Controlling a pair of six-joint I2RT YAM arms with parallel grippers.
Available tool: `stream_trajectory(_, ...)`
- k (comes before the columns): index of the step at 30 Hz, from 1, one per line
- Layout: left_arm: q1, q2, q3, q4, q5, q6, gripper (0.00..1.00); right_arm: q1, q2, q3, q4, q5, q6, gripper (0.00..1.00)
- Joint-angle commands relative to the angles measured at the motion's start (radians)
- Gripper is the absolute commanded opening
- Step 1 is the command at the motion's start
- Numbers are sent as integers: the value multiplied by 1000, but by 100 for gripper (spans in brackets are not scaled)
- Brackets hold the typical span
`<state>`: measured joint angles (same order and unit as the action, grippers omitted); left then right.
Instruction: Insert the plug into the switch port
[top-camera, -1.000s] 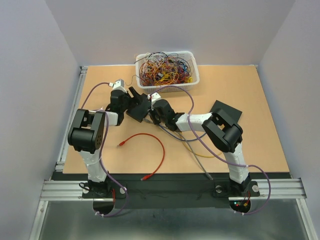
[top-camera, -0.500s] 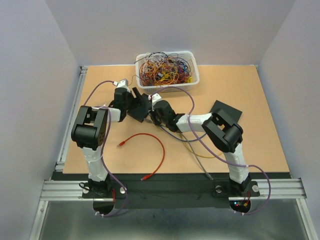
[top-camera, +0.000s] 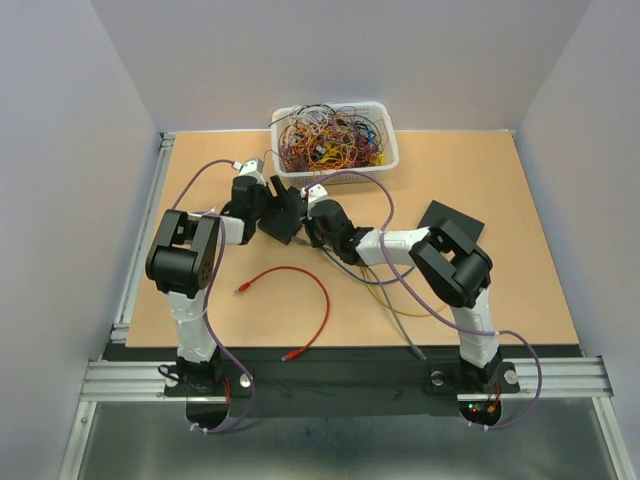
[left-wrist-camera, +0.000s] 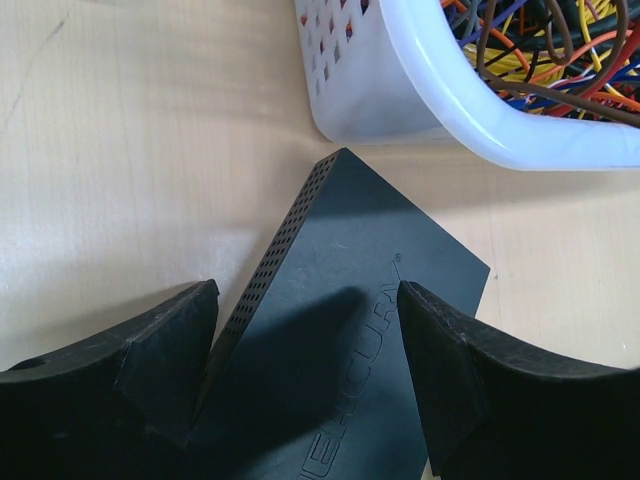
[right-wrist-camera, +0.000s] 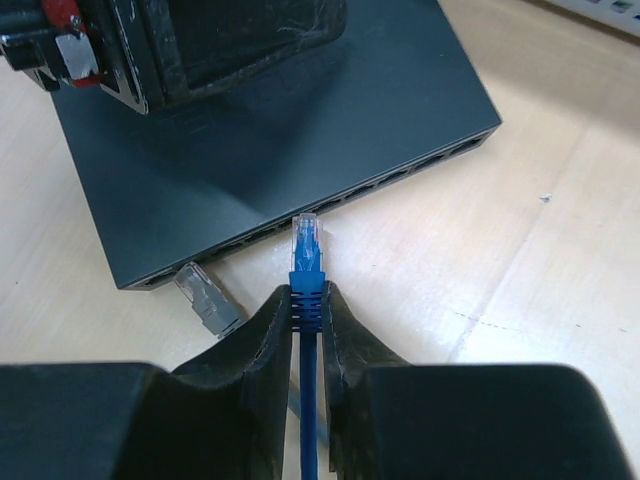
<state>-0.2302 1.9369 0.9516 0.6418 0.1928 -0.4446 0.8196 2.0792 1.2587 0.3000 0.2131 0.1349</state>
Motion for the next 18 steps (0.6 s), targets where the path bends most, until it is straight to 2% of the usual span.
stream_trajectory(1,-26,23,24,-24,54,20,83,9,-65,-16,67,60,-11,0)
stream_trajectory(18,-35,25,29,-18,60,37,83,9,-16,11,31,63,5,0)
